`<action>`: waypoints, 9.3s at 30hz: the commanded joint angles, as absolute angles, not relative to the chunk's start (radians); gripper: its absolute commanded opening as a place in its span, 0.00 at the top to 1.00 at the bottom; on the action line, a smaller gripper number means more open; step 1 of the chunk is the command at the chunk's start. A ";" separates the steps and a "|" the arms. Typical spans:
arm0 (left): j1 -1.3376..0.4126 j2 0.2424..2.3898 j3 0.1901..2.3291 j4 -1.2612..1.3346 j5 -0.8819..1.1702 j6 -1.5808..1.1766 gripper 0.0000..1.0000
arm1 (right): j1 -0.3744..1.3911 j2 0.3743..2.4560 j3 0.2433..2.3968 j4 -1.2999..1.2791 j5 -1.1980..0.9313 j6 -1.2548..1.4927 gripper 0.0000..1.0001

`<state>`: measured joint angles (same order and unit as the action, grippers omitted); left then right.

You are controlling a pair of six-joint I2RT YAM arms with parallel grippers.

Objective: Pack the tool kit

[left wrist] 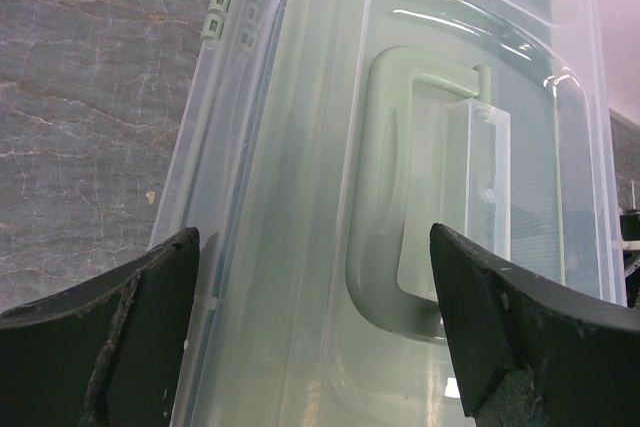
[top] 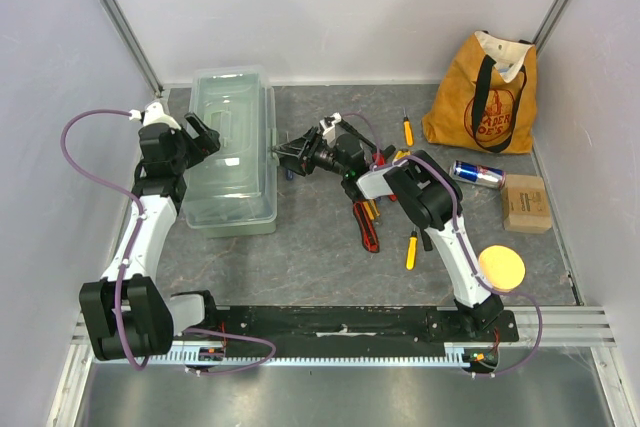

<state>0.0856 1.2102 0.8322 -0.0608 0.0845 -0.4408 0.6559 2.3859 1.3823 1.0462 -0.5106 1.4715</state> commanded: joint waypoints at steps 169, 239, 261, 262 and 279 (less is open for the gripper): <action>-0.026 1.230 1.437 -0.861 0.028 -0.472 0.13 | 0.793 1.908 1.926 -0.403 -0.156 0.545 0.70; -0.014 1.072 1.233 -0.680 0.363 -0.476 0.42 | 0.801 2.214 1.930 0.130 -0.445 1.173 0.40; -0.037 1.235 1.164 -0.428 0.541 -0.503 0.44 | 0.759 2.184 1.859 0.170 -0.436 1.218 0.45; -0.041 1.244 1.166 -0.428 0.541 -0.500 0.45 | 0.755 2.184 1.859 0.146 -0.428 1.219 0.45; -0.051 1.318 1.201 -0.463 0.488 -0.496 0.66 | 0.678 1.953 1.721 -0.121 -0.183 1.008 0.43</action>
<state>-0.0463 1.2900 1.1545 -0.4625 0.5156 -0.4850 0.7109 2.0533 1.7798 0.0040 -0.3023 1.1244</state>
